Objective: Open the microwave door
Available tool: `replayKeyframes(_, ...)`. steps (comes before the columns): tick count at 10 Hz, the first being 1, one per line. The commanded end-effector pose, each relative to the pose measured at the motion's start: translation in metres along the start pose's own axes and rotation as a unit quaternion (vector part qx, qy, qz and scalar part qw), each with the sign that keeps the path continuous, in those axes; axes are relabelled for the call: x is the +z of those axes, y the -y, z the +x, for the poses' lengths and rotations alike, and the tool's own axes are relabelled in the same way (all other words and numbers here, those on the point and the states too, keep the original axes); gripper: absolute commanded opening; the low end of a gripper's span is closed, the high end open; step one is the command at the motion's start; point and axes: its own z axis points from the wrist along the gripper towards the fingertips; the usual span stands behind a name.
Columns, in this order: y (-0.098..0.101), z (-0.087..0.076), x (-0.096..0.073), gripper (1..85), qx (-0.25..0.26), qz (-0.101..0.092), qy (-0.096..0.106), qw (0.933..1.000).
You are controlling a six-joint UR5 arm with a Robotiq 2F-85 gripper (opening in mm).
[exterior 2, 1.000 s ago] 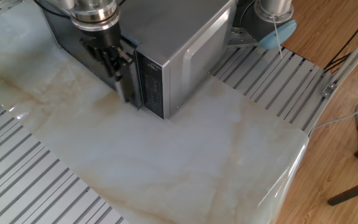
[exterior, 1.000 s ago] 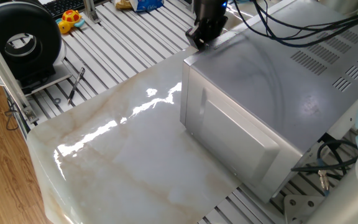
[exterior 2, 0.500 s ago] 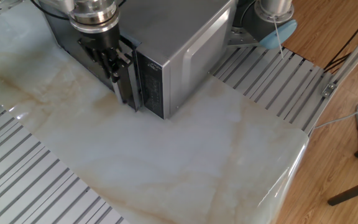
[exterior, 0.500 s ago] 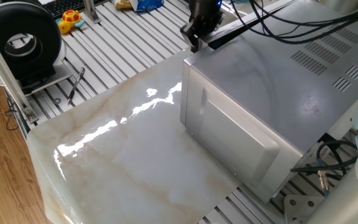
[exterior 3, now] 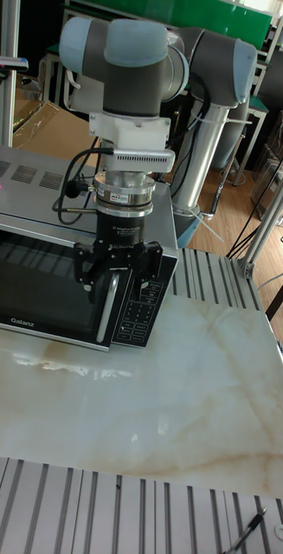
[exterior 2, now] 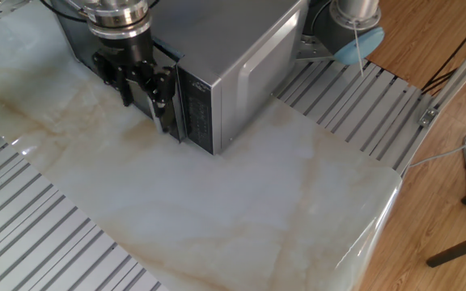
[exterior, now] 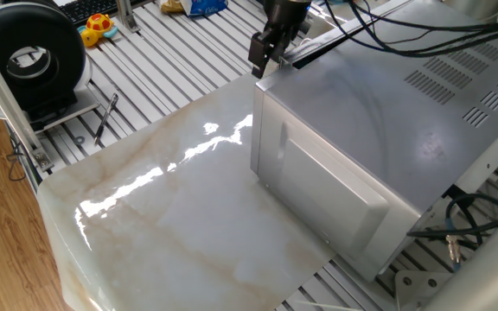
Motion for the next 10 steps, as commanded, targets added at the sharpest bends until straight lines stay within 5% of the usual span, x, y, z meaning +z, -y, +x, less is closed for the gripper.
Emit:
replayKeyframes(1,-0.001,-0.004,-0.014,84.0,-0.018,0.015,-0.008,0.9997)
replayKeyframes(3,-0.004,-0.011,-0.025,79.3,-0.016,0.035,-0.017,0.9991)
replayKeyframes(5,-0.017,-0.011,-0.042,66.0,-0.010,0.033,-0.027,0.9990)
replayKeyframes(6,-0.023,-0.006,-0.052,55.7,-0.006,0.032,-0.036,0.9988)
replayKeyframes(8,-0.027,0.008,-0.072,2.0,0.017,0.053,-0.056,0.9969)
replayKeyframes(10,-0.036,0.012,-0.083,1.0,0.038,0.053,-0.052,0.9965)
